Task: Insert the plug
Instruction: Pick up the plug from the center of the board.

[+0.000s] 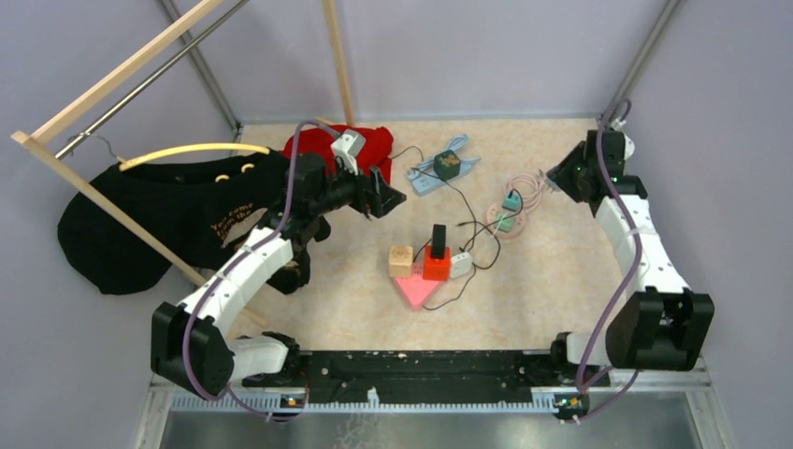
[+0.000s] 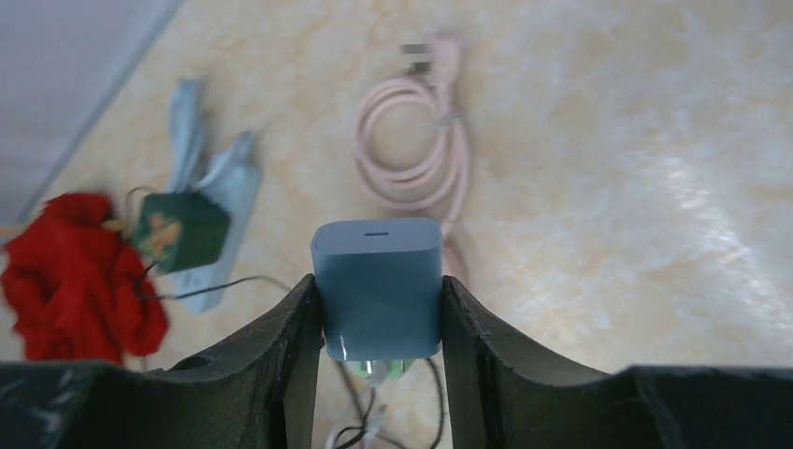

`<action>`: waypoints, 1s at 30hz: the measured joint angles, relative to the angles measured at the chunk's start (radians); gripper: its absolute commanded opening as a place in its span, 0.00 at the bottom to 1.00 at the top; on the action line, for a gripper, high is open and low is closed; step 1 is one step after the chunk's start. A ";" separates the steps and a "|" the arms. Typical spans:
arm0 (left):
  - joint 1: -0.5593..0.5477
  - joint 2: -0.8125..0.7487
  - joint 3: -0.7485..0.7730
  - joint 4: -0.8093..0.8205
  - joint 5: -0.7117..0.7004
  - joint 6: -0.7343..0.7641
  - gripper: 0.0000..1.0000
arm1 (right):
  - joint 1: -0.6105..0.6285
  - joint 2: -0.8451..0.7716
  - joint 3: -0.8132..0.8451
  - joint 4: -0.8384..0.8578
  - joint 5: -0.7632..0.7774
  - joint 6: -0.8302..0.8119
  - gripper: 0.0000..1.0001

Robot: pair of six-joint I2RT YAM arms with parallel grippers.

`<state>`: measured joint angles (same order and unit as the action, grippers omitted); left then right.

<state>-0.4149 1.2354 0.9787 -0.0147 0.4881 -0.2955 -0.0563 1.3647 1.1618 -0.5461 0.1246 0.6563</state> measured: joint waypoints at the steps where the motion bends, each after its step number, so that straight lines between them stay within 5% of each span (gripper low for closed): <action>1: 0.000 0.000 0.001 0.008 0.010 -0.008 0.96 | 0.013 -0.023 0.000 0.010 -0.026 0.005 0.24; 8: 0.000 -0.001 0.002 0.056 0.053 -0.034 0.93 | 0.235 -0.089 -0.022 0.138 -0.187 0.136 0.24; 18: -0.034 0.000 -0.029 0.232 0.043 -0.100 0.90 | 0.516 -0.100 -0.083 0.329 -0.202 0.380 0.24; 30: -0.202 0.111 -0.043 0.499 -0.060 -0.099 0.76 | 0.579 -0.104 -0.089 0.457 -0.198 0.512 0.24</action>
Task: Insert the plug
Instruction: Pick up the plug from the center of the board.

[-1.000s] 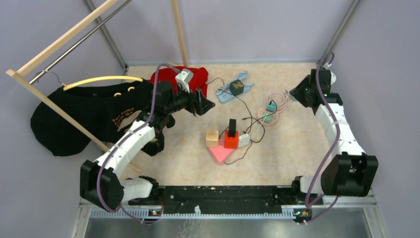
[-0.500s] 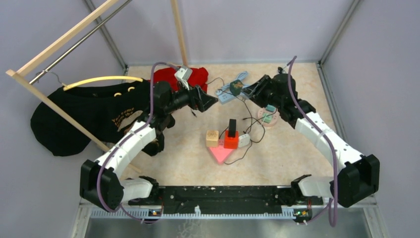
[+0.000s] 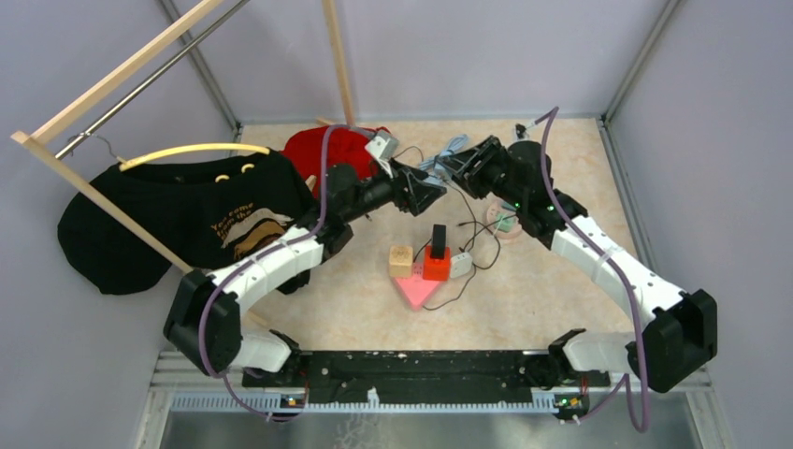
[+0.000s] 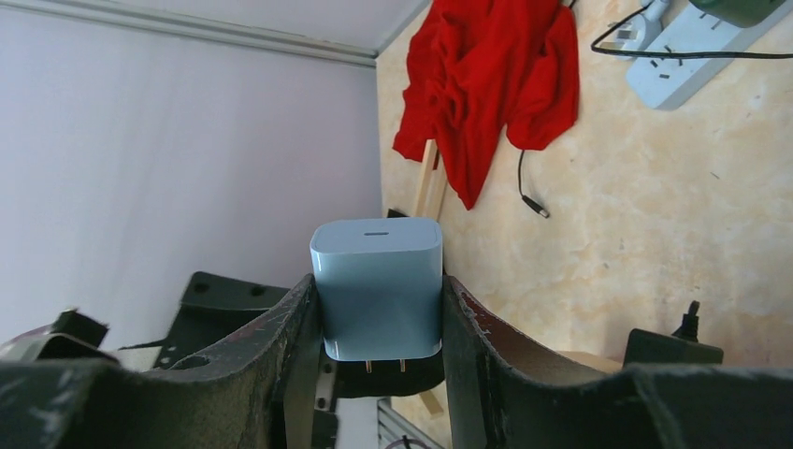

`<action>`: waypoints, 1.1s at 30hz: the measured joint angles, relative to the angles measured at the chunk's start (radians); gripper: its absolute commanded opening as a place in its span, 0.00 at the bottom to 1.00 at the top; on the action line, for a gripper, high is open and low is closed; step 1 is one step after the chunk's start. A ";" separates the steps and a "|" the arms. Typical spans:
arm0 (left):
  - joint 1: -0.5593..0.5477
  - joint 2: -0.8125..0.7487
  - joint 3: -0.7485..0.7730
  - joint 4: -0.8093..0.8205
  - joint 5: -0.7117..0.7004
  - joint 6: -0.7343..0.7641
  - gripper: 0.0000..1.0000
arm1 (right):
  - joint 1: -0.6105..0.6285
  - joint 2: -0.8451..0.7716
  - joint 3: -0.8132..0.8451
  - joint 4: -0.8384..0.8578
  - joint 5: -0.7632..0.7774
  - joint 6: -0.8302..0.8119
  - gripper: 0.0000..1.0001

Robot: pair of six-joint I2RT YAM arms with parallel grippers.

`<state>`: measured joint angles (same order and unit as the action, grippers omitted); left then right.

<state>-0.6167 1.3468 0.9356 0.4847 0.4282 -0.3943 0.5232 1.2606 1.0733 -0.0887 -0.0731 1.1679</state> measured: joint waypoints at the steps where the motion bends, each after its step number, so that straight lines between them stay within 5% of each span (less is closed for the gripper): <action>1: -0.010 0.019 0.006 0.006 -0.005 0.000 0.76 | 0.000 -0.003 0.000 0.004 0.000 0.005 0.24; 5: -0.046 0.088 0.032 0.038 -0.035 0.000 0.70 | 0.000 -0.014 0.000 0.019 0.000 0.015 0.24; 10: -0.052 0.120 0.033 0.125 -0.062 -0.016 0.40 | 0.001 -0.028 -0.002 0.024 -0.005 0.021 0.24; 12: -0.052 0.125 0.033 0.157 -0.075 -0.027 0.36 | 0.001 -0.038 -0.016 0.038 -0.005 0.026 0.25; 21: -0.051 0.173 0.067 0.201 -0.074 -0.065 0.61 | 0.000 -0.046 -0.026 0.060 0.007 0.026 0.25; 28: -0.049 0.200 0.092 0.214 -0.058 -0.079 0.12 | 0.003 -0.046 -0.026 0.058 0.018 0.026 0.28; 33: -0.040 0.201 0.093 0.219 -0.029 -0.068 0.00 | 0.003 -0.047 -0.027 0.067 0.015 -0.019 0.58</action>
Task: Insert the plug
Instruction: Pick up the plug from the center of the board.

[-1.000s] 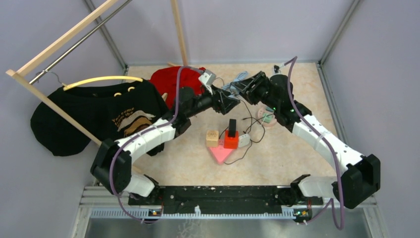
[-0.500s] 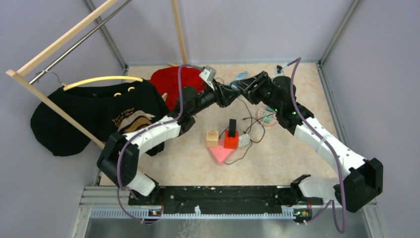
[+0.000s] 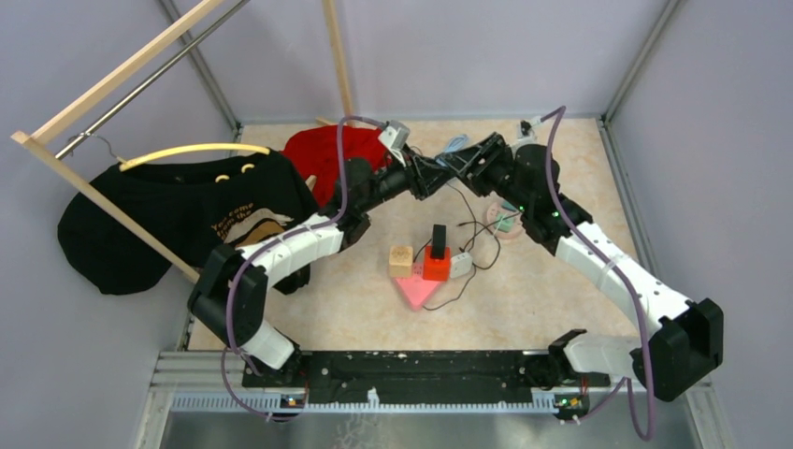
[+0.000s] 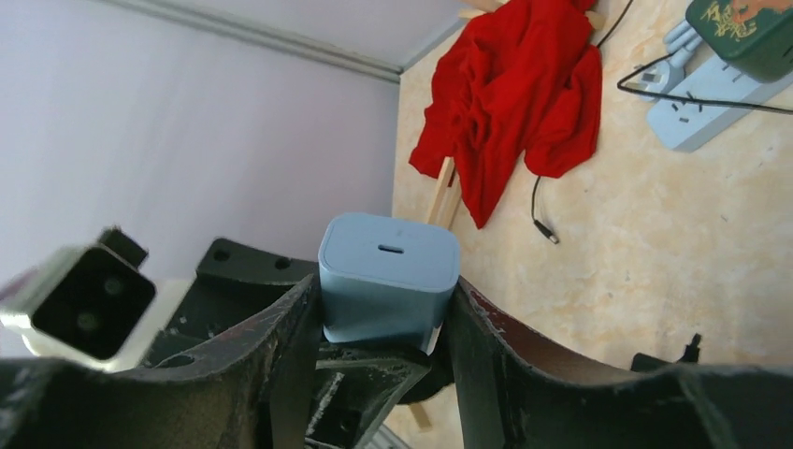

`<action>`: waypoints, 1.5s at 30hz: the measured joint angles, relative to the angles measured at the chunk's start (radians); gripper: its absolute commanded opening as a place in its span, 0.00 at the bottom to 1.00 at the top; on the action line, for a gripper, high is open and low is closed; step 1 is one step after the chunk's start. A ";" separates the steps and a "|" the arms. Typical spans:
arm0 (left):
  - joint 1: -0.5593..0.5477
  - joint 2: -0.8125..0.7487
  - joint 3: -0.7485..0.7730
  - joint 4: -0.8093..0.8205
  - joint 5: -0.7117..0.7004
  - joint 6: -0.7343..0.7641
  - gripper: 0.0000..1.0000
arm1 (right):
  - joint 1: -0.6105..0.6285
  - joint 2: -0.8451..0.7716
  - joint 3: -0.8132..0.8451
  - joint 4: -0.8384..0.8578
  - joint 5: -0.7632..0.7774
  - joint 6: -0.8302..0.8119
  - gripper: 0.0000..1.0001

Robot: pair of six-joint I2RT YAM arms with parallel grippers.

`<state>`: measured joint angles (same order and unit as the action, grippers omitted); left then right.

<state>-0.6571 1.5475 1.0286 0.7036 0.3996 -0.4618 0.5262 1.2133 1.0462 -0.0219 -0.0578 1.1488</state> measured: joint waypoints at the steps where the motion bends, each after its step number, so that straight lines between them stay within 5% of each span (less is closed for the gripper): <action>1: 0.004 0.000 0.000 0.000 0.016 -0.008 0.00 | 0.000 -0.002 -0.007 0.016 -0.010 -0.036 0.65; 4: 0.030 0.000 0.000 0.002 0.099 -0.055 0.00 | -0.005 -0.025 -0.043 0.047 -0.047 -0.142 0.75; 9: 0.074 0.000 0.000 0.000 0.267 -0.132 0.00 | -0.112 -0.091 -0.111 0.097 -0.209 -0.320 0.77; 14: 0.102 -0.001 0.000 -0.033 0.418 -0.146 0.00 | -0.278 -0.093 -0.120 0.168 -0.502 -0.451 0.74; 20: 0.116 -0.008 0.000 -0.045 0.528 -0.160 0.00 | -0.291 -0.065 -0.109 0.207 -0.765 -0.550 0.64; 28: 0.120 -0.007 0.000 0.003 0.609 -0.218 0.00 | -0.291 -0.045 -0.113 0.256 -0.879 -0.576 0.58; 31: 0.120 -0.008 -0.005 0.037 0.612 -0.219 0.00 | -0.291 -0.027 -0.122 0.299 -0.879 -0.526 0.64; 39: 0.087 -0.139 -0.111 -0.054 0.392 0.095 0.00 | -0.287 0.006 -0.052 0.138 -0.766 -0.356 0.84; 45: 0.005 -0.251 -0.162 -0.077 0.259 0.449 0.00 | -0.240 0.056 0.108 -0.043 -0.747 -0.376 0.82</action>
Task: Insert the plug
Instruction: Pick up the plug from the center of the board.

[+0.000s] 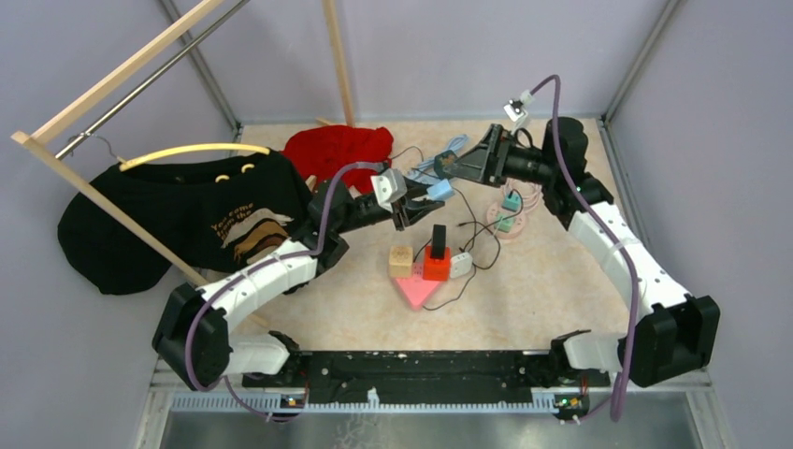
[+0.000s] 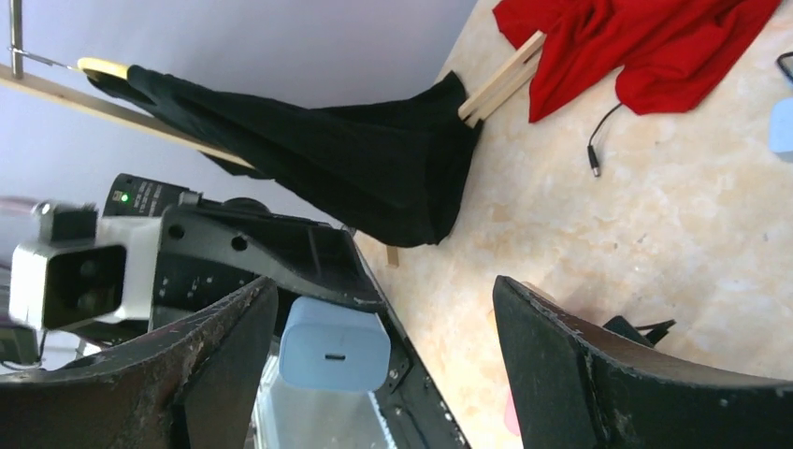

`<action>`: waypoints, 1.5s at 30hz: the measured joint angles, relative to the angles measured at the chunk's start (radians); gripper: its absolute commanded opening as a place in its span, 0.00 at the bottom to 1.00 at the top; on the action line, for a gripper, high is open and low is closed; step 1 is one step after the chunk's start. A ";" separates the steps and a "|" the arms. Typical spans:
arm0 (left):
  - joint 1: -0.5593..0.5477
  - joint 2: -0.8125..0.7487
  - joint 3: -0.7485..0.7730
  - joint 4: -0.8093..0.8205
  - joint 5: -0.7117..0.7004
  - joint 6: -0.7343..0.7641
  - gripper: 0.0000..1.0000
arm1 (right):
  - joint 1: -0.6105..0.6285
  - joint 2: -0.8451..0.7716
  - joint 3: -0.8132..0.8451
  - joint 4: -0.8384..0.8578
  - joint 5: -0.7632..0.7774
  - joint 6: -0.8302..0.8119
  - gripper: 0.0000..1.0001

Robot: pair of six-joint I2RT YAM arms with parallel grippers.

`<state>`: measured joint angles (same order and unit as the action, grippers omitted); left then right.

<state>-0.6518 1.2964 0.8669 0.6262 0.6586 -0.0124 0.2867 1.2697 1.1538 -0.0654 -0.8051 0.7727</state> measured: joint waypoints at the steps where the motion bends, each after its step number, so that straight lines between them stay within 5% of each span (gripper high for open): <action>1: -0.011 -0.010 -0.006 -0.005 -0.012 0.057 0.00 | 0.011 0.008 0.011 -0.016 -0.001 -0.005 0.82; 9: -0.029 -0.013 -0.008 -0.087 -0.074 0.296 0.00 | 0.065 0.058 0.032 -0.122 -0.038 -0.048 0.78; 16: -0.036 -0.013 -0.018 -0.110 -0.077 0.392 0.00 | 0.069 0.059 0.018 -0.109 -0.090 -0.058 0.53; 21: -0.037 -0.014 -0.038 -0.107 -0.061 0.431 0.00 | 0.070 0.064 -0.008 -0.095 -0.112 -0.055 0.51; 26: -0.037 -0.021 -0.045 -0.107 -0.062 0.444 0.01 | 0.069 0.069 -0.015 -0.082 -0.134 -0.057 0.38; 28: -0.037 -0.024 -0.047 -0.108 -0.066 0.446 0.22 | 0.068 0.069 -0.022 -0.066 -0.140 -0.055 0.36; 31: -0.039 -0.025 -0.048 -0.108 -0.094 0.435 0.93 | 0.068 0.069 -0.037 -0.029 -0.134 -0.033 0.33; 38: -0.037 -0.084 -0.048 -0.229 -0.209 0.419 0.99 | 0.051 0.065 -0.030 -0.025 -0.043 -0.011 0.31; 45: -0.038 -0.262 -0.046 -0.415 -0.295 0.398 0.99 | 0.039 0.160 0.205 -0.172 0.190 -0.189 0.29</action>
<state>-0.6895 1.0348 0.8211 0.2115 0.3637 0.3855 0.3252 1.4300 1.3590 -0.2379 -0.6147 0.5835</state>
